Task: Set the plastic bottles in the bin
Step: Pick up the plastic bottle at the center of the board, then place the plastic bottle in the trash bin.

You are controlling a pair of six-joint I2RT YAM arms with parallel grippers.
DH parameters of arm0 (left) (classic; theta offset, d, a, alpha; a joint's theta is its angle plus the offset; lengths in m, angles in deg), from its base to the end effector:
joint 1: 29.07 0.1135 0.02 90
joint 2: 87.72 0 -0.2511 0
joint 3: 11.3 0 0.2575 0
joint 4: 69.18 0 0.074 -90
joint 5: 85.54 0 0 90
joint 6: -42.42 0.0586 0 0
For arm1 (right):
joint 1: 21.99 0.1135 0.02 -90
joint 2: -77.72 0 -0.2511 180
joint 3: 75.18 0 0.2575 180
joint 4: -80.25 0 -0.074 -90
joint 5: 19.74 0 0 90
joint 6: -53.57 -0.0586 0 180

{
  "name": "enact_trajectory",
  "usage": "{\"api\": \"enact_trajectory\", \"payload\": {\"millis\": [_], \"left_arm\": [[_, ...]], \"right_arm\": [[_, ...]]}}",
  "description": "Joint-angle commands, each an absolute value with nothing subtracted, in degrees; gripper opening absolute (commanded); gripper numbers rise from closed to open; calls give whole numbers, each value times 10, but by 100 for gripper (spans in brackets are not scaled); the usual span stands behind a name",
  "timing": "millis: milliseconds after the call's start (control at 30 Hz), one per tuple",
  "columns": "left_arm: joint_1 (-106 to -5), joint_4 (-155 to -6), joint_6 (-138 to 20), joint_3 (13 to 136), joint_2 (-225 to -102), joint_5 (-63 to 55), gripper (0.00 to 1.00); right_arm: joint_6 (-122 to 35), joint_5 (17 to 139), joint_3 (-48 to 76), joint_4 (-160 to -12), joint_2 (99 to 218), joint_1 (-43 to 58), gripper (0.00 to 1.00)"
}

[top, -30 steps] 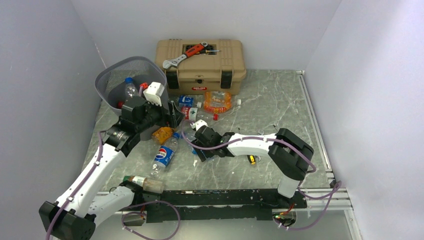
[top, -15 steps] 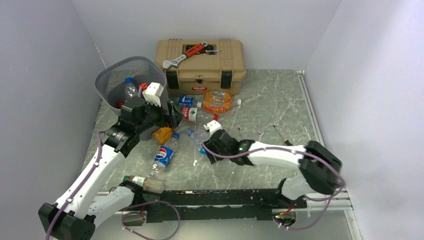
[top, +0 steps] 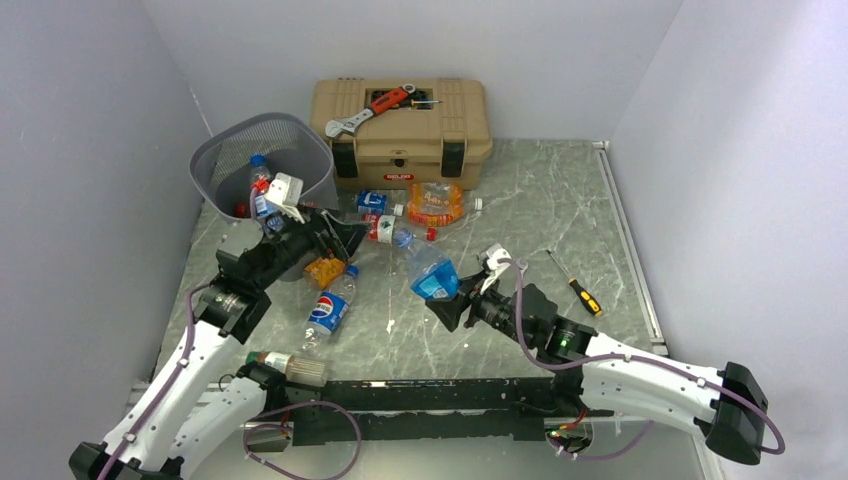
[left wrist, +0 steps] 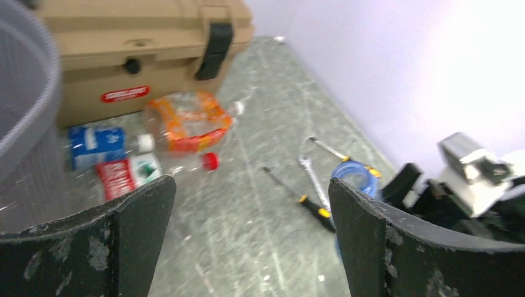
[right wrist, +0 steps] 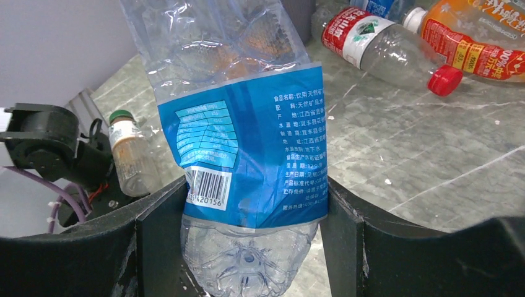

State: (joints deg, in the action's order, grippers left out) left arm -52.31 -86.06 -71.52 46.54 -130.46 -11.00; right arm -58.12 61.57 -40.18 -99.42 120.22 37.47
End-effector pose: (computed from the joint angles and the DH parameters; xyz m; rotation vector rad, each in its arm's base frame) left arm 0.1910 -0.0990 0.3469 0.2075 1.6551 -0.8473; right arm 0.1199 0.1857 0.2316 -0.4673 1.7325 0.9121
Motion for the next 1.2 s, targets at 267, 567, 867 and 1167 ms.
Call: {"api": "enact_trajectory", "payload": {"millis": [267,567,867,1167], "left_arm": [[-530,-581,-944,479,-1437,-318,100],[-612,-629,-873,523,-1478,-294,99],[-624,-800,-663,608,-1490,-283,99],[-625,-697,-717,510,-1452,-303,99]], "right_arm": [[-628,606,-462,-1165,1160,377,0],[-657,583,-479,-1212,1164,377,0],[-668,579,-475,-1220,1187,377,0],[-680,587,-467,-1267,1236,379,0]]}}
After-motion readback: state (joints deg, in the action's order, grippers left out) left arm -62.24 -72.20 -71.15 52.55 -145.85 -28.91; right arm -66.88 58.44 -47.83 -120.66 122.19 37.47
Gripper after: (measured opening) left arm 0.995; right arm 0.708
